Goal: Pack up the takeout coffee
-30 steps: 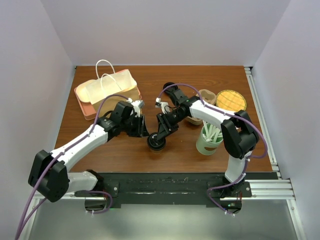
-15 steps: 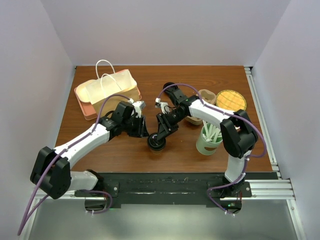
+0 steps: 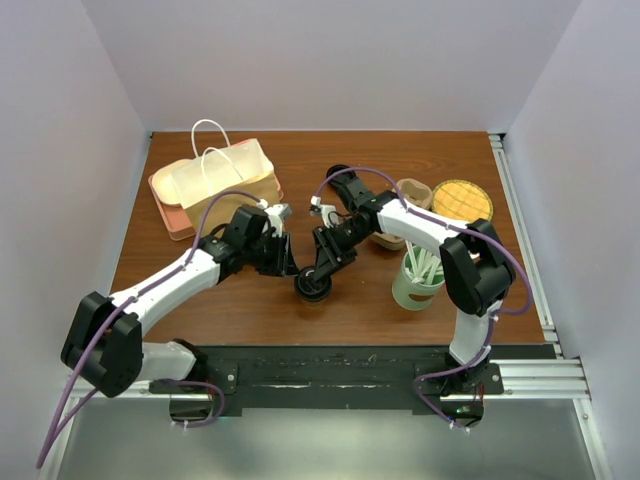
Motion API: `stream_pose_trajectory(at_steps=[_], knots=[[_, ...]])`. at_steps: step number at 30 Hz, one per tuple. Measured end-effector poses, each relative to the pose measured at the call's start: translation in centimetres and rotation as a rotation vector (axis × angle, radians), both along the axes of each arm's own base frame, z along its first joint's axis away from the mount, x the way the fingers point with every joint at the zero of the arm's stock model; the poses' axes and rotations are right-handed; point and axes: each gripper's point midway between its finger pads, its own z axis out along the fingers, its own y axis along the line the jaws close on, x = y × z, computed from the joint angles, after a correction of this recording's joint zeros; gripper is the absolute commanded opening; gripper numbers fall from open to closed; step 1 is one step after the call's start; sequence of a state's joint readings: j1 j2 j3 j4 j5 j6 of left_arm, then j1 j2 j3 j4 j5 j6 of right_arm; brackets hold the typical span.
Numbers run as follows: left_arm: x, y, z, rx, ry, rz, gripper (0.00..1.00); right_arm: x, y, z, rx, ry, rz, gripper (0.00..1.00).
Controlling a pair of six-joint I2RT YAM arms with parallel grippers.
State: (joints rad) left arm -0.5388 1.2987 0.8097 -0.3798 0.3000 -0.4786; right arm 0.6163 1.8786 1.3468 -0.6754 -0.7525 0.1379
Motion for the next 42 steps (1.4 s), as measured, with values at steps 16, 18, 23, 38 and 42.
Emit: stream_pose_trajectory(at_steps=[16, 18, 23, 38, 42], knots=[[-0.3, 0.2, -0.6, -0.046, -0.044, 0.032, 0.37, 0.0, 0.0, -0.4, 0.020, 0.004, -0.021, 0.29], [-0.1, 0.3, -0.4, -0.034, -0.035, 0.035, 0.38, 0.0, 0.1, -0.3, 0.020, 0.003, -0.021, 0.29], [-0.8, 1.0, 0.0, 0.017, 0.017, 0.043, 0.39, 0.0, 0.2, -0.2, 0.020, 0.003, -0.022, 0.29], [-5.6, 2.3, -2.0, -0.016, 0.153, 0.066, 0.40, 0.0, 0.4, -0.2, 0.013, 0.034, -0.060, 0.29], [-5.2, 1.9, -1.6, -0.039, 0.142, 0.073, 0.41, 0.0, 0.4, -0.2, 0.013, 0.038, -0.066, 0.29]])
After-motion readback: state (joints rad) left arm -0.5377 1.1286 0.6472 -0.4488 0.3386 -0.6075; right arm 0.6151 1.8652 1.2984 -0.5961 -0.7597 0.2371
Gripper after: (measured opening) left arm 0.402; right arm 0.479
